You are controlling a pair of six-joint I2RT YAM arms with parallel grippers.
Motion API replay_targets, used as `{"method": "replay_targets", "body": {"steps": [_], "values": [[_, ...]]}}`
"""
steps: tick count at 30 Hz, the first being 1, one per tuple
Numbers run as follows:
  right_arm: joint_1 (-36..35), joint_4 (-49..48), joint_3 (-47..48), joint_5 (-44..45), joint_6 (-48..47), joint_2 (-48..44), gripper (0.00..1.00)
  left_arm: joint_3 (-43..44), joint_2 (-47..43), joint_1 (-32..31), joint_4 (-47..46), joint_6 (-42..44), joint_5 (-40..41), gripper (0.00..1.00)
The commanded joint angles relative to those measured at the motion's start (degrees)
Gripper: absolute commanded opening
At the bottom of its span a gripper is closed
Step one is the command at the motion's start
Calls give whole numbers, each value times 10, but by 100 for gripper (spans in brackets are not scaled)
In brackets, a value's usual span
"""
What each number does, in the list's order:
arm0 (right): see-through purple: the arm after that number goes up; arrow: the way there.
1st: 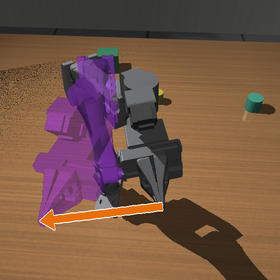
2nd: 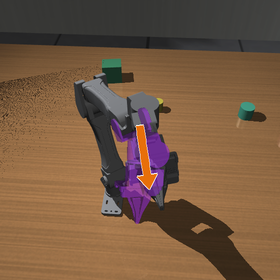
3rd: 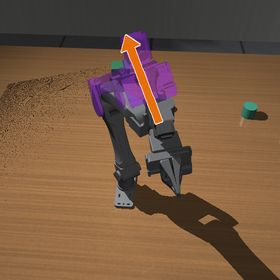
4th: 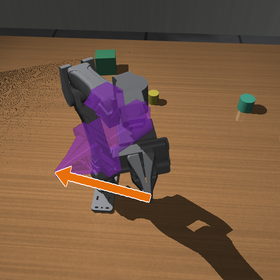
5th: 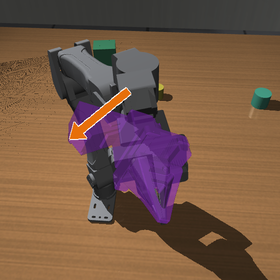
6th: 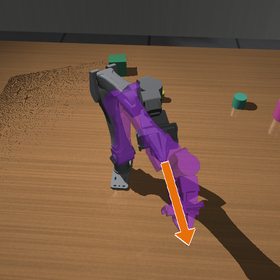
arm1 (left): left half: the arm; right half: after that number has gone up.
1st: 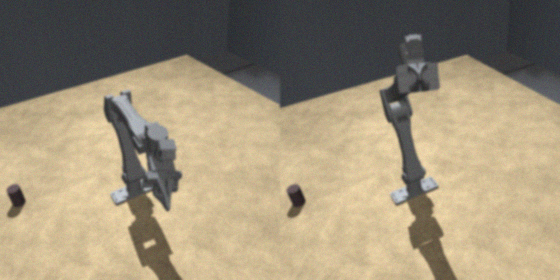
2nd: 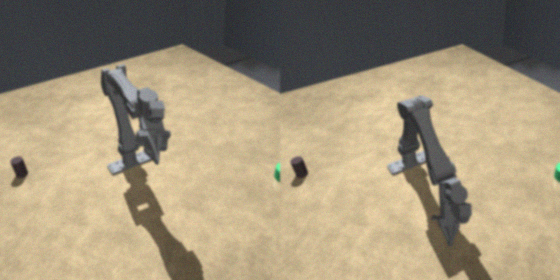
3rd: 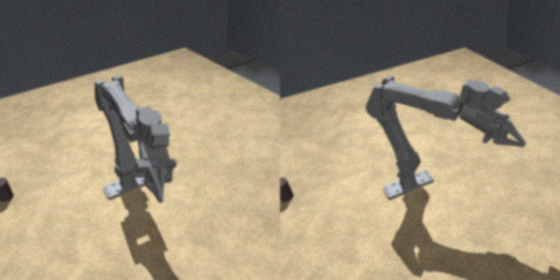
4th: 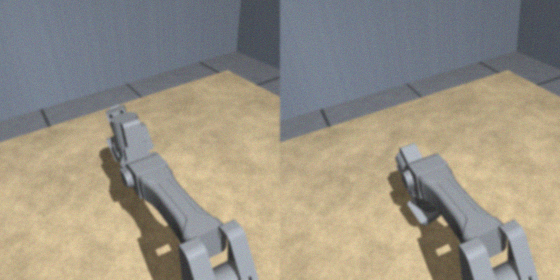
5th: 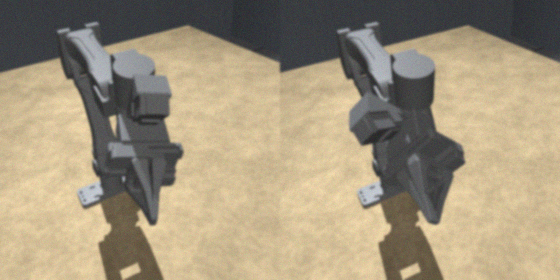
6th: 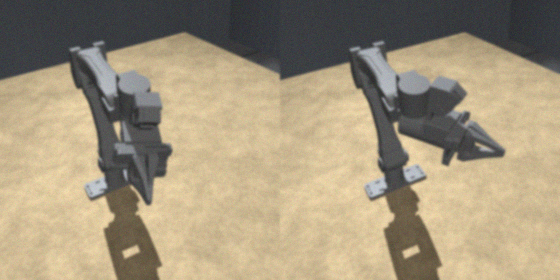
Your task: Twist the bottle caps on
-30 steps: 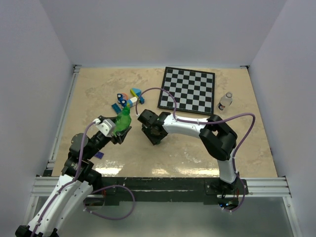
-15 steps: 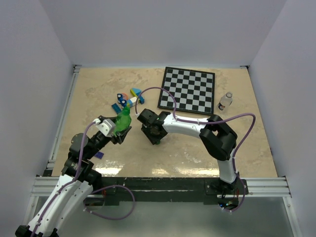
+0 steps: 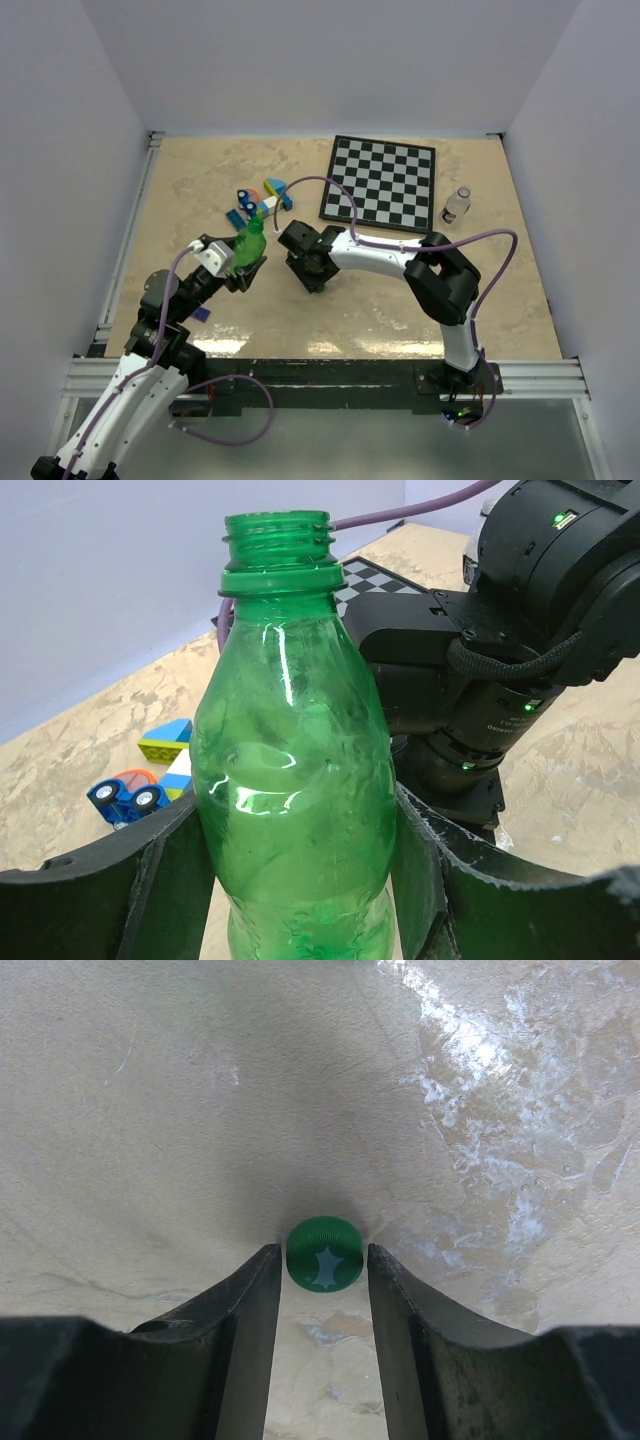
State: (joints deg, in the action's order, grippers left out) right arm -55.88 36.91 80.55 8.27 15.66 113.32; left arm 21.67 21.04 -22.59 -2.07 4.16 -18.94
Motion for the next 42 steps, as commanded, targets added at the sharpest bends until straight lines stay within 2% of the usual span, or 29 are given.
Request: {"method": "replay_targets", "body": {"steps": [1,13,16,21,24,28,35,42], "values": [[-3,8,6,9,0,9,44,-1,-2,-1,-23,10,-7,0],[-3,10,7,6,-4,13,42,-1,-4,-2,-23,9,-7,0],[-4,12,9,8,-5,9,37,-1,-3,-2,-23,10,-7,0],[-3,19,14,-2,-15,-11,20,-1,-2,-1,-23,10,-13,0],[-1,18,14,-8,-40,-44,17,-2,1,-2,-26,9,-26,0],[12,8,4,-78,-102,-110,14,0,15,-2,-32,4,-58,0],[112,-15,-28,-278,-218,-288,10,16,66,-2,-29,20,-144,0],[119,29,9,-337,-305,-394,8,60,138,-2,-1,67,-244,0]]}}
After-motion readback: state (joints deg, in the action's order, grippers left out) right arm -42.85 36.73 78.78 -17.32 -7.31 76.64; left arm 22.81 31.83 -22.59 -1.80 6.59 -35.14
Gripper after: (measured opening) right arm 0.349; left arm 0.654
